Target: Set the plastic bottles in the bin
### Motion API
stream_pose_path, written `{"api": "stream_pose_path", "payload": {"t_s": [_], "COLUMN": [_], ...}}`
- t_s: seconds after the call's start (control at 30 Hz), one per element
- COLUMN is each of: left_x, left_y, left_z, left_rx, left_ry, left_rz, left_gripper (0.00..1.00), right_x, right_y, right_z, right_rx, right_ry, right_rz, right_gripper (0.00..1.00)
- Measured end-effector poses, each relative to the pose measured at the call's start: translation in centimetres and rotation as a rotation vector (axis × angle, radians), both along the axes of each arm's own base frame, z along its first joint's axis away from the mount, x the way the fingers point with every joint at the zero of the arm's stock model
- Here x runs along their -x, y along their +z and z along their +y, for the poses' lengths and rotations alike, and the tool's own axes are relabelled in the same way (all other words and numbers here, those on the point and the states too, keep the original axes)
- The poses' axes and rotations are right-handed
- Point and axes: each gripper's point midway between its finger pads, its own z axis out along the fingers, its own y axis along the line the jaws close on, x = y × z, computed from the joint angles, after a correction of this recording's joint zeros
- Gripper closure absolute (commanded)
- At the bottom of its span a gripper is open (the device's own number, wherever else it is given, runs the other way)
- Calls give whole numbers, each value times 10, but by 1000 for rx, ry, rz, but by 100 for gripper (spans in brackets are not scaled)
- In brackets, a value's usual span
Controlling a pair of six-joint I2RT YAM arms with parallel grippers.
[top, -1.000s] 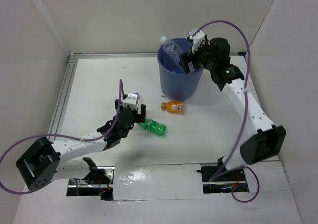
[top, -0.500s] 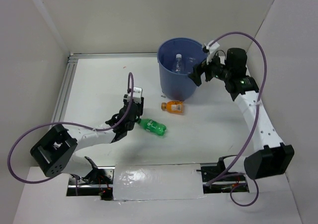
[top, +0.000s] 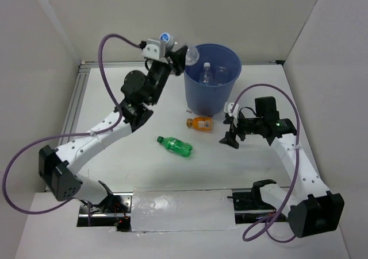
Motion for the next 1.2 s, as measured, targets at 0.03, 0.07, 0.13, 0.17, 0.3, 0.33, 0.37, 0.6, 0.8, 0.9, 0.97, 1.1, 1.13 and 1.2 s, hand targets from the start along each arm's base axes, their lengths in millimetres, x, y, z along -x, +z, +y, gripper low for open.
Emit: {"api": "stream_pose_path", "payload": {"t_s": [0.03, 0.07, 0.13, 0.17, 0.3, 0.33, 0.37, 0.6, 0.8, 0.9, 0.97, 1.1, 1.13, 1.2], "left_x": [-4, -9, -23, -32, -73, -79, -85, -82, 13, 60, 93, 135, 142, 154], "left_y": [16, 27, 37, 37, -6, -24, -44, -77, -32, -17, -34, -91, -111, -155], "left_z": [-8, -16, -36, -47, -93, -101, -108, -96, 10, 50, 77, 117, 123, 130], "left_rx": [21, 37, 56, 56, -1, -30, -59, -131, -63, 11, 56, 135, 146, 150], "left_ry": [-19, -35, -65, -77, -103, -104, -99, -29, 45, 41, 30, 31, 34, 32], "left_rz": [-31, -52, -69, -70, 19, 52, 94, 204, 178, 156, 197, 342, 393, 496], "left_gripper": [100, 100, 92, 79, 20, 12, 6, 0, 0, 0, 0, 7, 11, 13], "right_x": [2, 4, 8, 11, 19, 19, 17, 22, 28, 14, 7, -5, -6, -5], "right_y": [-8, -14, -20, -22, -26, -28, -31, -73, -123, -145, -155, -151, -152, -151], "right_z": [1, 3, 9, 13, 34, 40, 46, 107, 161, 177, 185, 190, 190, 189], "right_rx": [13, 25, 38, 42, 52, 53, 56, 145, 235, 285, 295, 282, 285, 289], "right_ry": [18, 38, 70, 87, 142, 147, 147, 177, 149, 88, 60, 22, 17, 20], "right_rz": [22, 39, 55, 58, 76, 88, 99, 192, 269, 272, 283, 251, 247, 249], "right_gripper": [0, 0, 0, 0, 2, 8, 14, 12, 12, 29, 54, 86, 90, 94]}}
